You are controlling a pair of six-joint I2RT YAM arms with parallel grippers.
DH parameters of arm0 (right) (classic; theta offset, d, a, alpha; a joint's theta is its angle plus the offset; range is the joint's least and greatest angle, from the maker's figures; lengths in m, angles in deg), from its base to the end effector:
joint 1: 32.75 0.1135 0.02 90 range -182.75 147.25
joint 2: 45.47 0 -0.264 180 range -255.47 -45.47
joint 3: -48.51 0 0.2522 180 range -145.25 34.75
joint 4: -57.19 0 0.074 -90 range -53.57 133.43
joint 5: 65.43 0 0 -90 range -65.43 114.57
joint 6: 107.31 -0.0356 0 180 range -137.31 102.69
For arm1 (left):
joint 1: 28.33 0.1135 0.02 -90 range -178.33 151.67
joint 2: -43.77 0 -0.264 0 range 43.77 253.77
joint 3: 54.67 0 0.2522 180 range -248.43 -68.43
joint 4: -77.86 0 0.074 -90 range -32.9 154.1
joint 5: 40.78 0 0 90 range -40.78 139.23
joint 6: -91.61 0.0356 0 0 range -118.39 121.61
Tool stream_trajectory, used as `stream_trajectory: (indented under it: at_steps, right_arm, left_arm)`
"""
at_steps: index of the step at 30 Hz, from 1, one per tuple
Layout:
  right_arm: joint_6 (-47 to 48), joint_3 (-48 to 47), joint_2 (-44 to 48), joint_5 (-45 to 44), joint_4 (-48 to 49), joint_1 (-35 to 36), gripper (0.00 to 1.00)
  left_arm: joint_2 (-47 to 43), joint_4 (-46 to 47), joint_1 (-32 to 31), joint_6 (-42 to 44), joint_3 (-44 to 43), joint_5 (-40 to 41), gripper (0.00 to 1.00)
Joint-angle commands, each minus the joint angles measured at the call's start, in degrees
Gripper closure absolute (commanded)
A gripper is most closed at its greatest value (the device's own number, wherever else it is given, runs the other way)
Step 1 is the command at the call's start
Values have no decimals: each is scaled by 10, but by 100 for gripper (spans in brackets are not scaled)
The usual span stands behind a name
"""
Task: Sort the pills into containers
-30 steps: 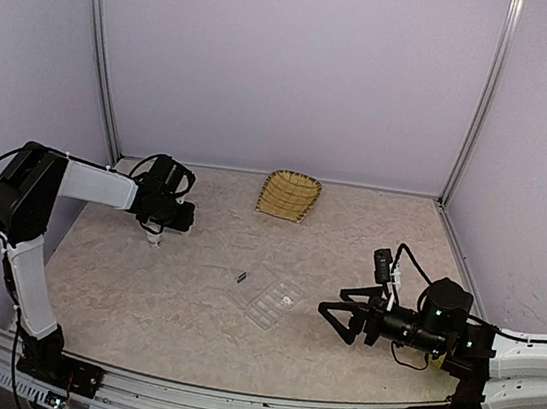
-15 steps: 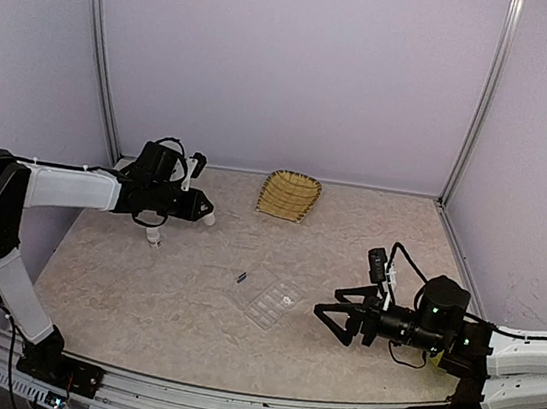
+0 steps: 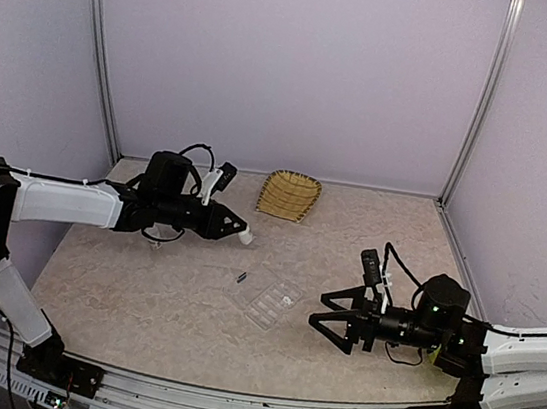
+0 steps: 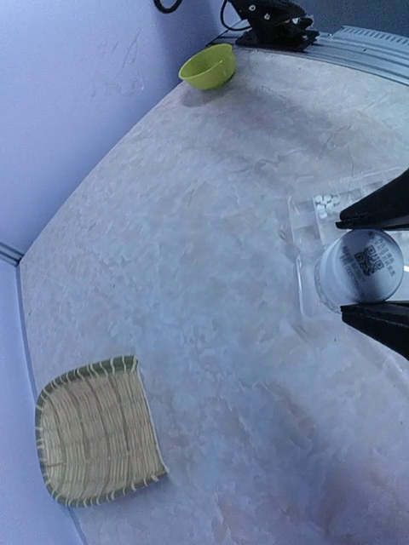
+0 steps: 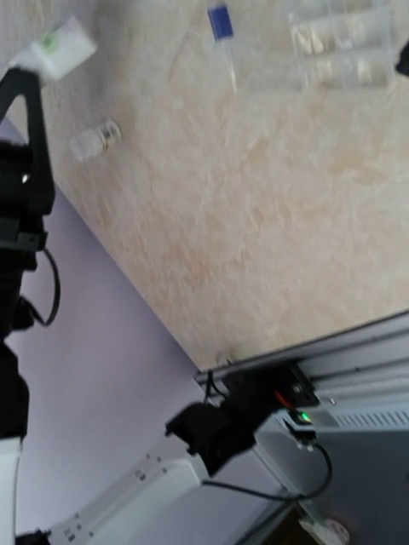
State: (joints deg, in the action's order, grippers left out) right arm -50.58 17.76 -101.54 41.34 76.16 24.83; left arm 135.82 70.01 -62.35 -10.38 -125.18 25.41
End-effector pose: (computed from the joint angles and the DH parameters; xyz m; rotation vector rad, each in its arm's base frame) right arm 0.1029 0.1811 0.2127 -0.6374 1.7833 1.3911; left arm 0.2878 -0.2116 0.2324 0.6715 2.0619 -0.9093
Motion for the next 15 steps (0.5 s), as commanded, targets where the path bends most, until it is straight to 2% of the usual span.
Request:
stream_trajectory:
  at_steps: [1, 15]
  right_arm:
    - [-5, -8, -11, 46, 40, -3, 2]
    - [-18, -13, -49, 144, 107, -2, 4]
  left_arm:
    - [-25, 67, -27, -12, 20, -62, 82]
    - [-50, 197, -116, -17, 53, -173, 82]
